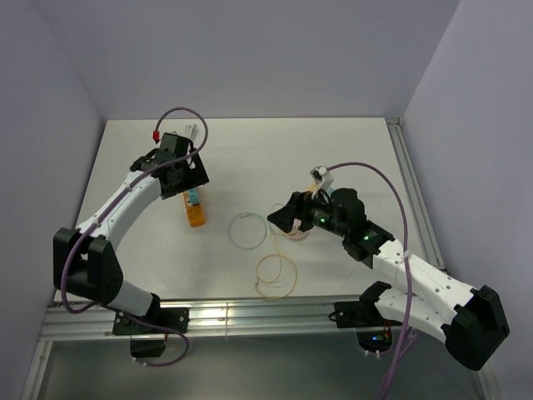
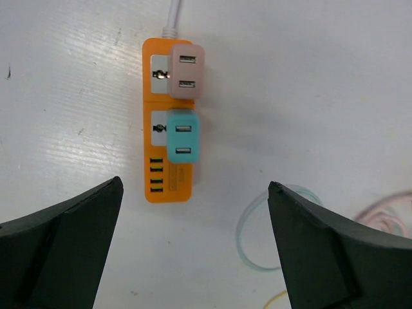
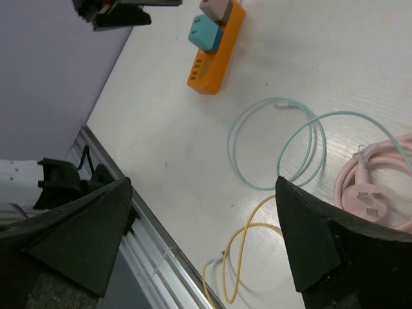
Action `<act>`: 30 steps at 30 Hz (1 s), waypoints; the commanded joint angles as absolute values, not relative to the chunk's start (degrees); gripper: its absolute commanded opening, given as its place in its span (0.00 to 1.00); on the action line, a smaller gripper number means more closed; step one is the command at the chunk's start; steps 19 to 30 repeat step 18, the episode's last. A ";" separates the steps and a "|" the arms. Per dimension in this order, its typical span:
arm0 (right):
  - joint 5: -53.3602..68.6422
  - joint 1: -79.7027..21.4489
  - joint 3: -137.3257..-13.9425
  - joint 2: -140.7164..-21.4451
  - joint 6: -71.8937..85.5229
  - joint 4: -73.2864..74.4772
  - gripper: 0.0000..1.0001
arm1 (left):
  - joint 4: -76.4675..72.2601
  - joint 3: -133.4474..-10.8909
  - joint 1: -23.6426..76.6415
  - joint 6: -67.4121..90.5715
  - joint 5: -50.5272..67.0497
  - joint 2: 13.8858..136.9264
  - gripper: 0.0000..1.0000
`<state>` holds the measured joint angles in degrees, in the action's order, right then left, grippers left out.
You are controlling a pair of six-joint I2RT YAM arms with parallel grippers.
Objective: Insert the plug
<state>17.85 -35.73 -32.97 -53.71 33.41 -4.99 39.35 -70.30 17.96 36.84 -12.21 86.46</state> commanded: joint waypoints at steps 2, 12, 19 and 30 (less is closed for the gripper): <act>11.18 -35.33 -31.91 -50.80 34.36 -8.26 1.00 | 37.81 -69.18 17.93 36.83 -7.57 78.95 0.99; -0.27 -35.07 -32.87 -54.40 36.03 4.22 1.00 | -2.75 -38.97 19.60 52.68 21.67 58.11 1.00; 17.89 -35.07 -15.67 -43.26 44.19 -18.16 1.00 | -54.96 -11.89 24.69 71.79 21.99 46.42 0.99; 17.89 -35.07 -15.67 -43.26 44.19 -18.16 1.00 | -54.96 -11.89 24.69 71.79 21.99 46.42 0.99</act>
